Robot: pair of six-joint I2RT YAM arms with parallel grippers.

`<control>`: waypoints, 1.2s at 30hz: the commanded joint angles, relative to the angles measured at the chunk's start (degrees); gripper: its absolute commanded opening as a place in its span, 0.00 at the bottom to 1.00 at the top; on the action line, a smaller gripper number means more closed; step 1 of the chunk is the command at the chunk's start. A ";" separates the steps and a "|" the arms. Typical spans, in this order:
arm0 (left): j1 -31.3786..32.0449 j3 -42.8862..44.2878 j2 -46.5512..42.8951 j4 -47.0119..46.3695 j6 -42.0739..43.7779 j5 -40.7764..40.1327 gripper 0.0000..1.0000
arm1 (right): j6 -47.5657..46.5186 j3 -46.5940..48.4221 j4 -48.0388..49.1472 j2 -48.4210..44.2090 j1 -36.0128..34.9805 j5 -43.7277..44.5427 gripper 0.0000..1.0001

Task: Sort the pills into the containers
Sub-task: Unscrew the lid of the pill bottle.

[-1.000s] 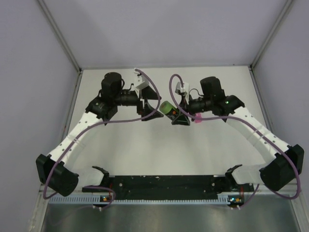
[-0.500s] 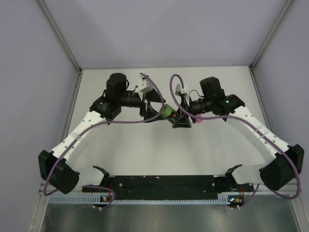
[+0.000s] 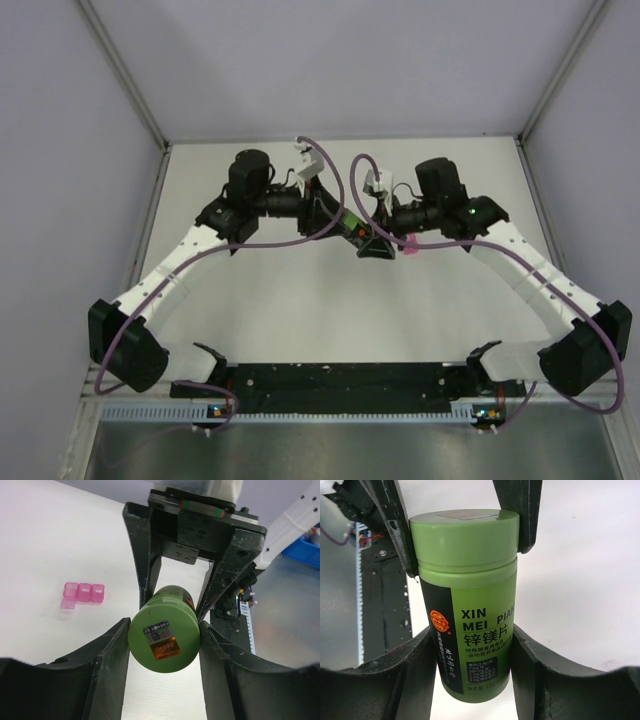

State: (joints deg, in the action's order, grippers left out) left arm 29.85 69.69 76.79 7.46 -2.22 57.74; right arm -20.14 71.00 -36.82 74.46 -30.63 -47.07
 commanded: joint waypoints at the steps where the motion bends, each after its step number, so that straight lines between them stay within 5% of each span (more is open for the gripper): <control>1: 0.13 0.53 -1.03 -6.94 -12.79 -7.79 0.00 | 1.42 3.26 5.26 -1.51 -0.13 11.89 0.00; 6: 0.21 3.52 0.02 -1.59 -21.59 -25.01 0.00 | 1.86 5.37 8.24 -0.98 -1.62 23.40 0.00; 10: 0.21 5.80 1.78 1.58 -24.76 -30.39 0.06 | 3.35 5.46 11.50 -0.63 -2.24 30.45 0.00; 20: 0.21 7.21 3.10 1.06 -24.16 -25.05 0.99 | 4.32 2.56 13.18 -1.42 -2.77 33.80 0.00; 27: -0.23 7.12 -1.03 2.19 -2.40 -16.36 0.99 | 1.78 2.74 7.12 -1.68 -2.77 22.05 0.00; 32: -0.40 10.72 -1.21 15.97 21.07 -3.44 0.99 | -3.49 5.37 -1.92 -0.37 -2.77 8.51 0.00; 36: -0.23 11.61 -0.86 22.06 28.75 1.67 0.99 | -5.69 6.95 -6.07 0.43 -2.77 3.22 0.00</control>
State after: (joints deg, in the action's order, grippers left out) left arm 29.63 79.05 77.34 21.63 11.18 49.91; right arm -21.98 73.41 -38.00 74.48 -33.47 -33.63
